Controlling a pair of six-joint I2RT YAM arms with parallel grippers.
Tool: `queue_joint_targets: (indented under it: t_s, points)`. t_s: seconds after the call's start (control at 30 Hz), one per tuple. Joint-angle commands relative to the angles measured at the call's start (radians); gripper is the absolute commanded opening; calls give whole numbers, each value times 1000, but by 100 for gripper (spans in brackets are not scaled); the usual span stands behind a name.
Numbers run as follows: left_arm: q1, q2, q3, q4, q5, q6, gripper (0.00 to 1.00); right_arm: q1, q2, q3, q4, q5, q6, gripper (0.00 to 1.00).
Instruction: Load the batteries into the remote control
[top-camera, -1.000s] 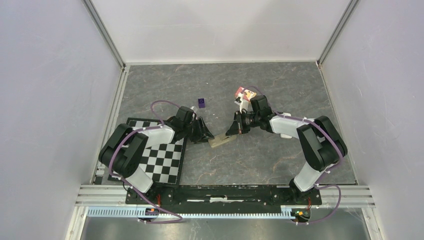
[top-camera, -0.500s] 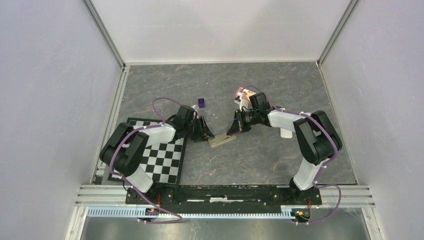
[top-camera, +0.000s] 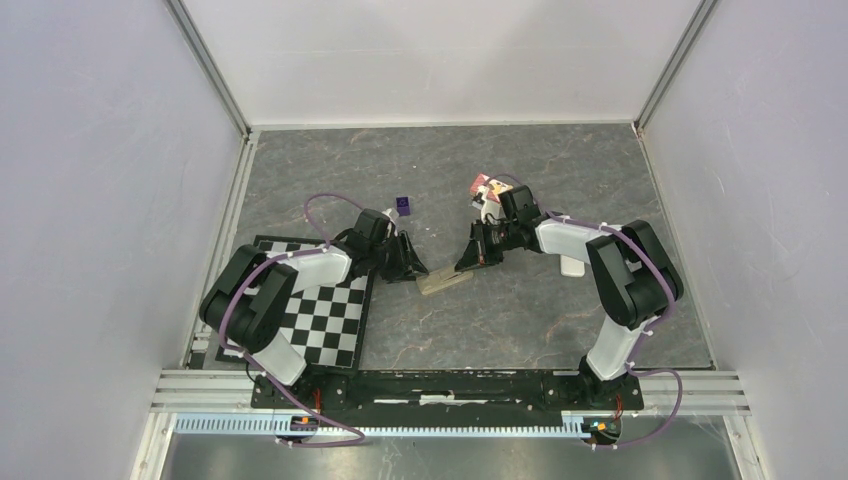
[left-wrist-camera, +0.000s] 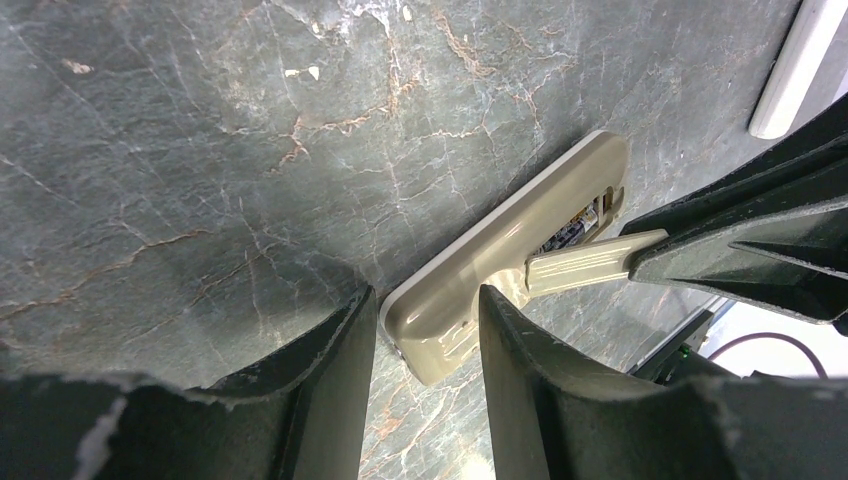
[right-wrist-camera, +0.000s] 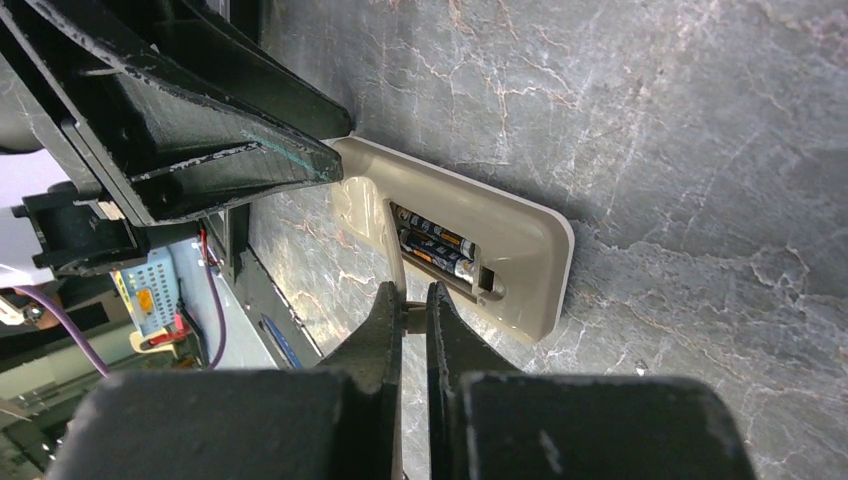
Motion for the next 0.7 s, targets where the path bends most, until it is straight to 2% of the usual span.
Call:
queue_joint_targets:
  t_s: [0.0, 0.23, 0.47, 0.67]
  points:
    - [-3, 13, 19, -9, -35, 49, 50, 11, 24, -33, -55, 92, 55, 0]
    - [-3, 14, 14, 4, -32, 42, 50, 9, -12, -64, -53, 138, 112, 0]
    - [-3, 23, 9, 27, -6, 39, 50, 24, 13, -24, -56, 109, 69, 0]
    - [-7, 22, -2, 75, 33, 31, 50, 79, 30, -6, -57, 110, 54, 5]
